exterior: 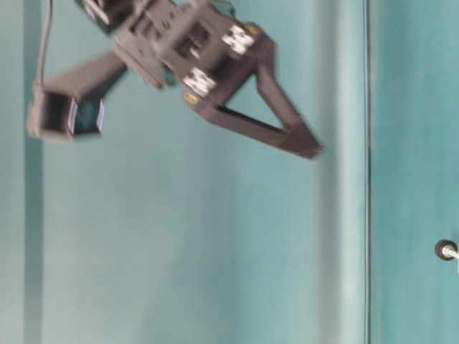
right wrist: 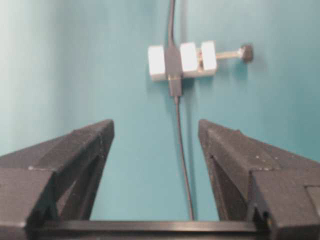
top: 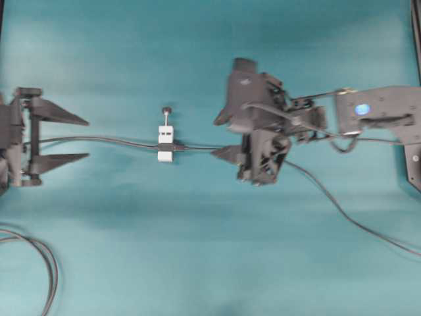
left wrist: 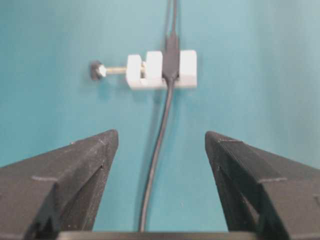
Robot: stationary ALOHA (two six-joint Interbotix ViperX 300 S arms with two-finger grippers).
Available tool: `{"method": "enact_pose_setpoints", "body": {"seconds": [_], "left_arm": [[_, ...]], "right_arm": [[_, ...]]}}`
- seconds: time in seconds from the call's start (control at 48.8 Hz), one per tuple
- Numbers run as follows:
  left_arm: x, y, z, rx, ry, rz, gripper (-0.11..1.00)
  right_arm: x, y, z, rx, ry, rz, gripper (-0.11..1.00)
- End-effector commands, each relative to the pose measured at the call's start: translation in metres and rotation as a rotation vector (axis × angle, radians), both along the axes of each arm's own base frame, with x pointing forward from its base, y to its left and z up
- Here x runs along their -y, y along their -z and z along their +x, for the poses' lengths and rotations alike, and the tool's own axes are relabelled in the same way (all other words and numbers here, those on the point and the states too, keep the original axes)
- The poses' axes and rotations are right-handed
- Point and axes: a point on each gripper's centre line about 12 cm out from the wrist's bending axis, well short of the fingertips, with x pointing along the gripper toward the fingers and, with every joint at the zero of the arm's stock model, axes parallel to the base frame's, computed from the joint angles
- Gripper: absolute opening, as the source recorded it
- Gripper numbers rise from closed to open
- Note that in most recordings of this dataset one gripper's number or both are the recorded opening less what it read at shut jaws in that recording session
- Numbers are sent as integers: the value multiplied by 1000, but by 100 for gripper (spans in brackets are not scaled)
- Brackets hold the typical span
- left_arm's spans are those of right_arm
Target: Insert the USB cable into the female connector supported by the left arm.
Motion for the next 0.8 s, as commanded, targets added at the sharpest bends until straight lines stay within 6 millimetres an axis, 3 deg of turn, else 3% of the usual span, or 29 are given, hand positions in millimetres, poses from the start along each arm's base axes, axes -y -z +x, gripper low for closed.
{"method": "enact_pose_setpoints", "body": {"seconds": [0.0,0.144,0.308,0.513,0.779], "left_arm": [[0,-15,-6,71,-9,-6,87],[0,-29,-18,111,-16,-1,87],[0,-29,-20,55,-19,-6,87],[0,-34,-18,88,-30,-28,87],[1,-27,-21,167,-102,-214,87]], "right_arm": [[0,-22,-14,130,-1,28,72],[1,-24,-43,257,-6,70,71],[-6,-8,-85,369,-62,70,71],[-5,-18,-125,459,-80,19,68],[3,-18,-197,531,-25,-42,65]]}}
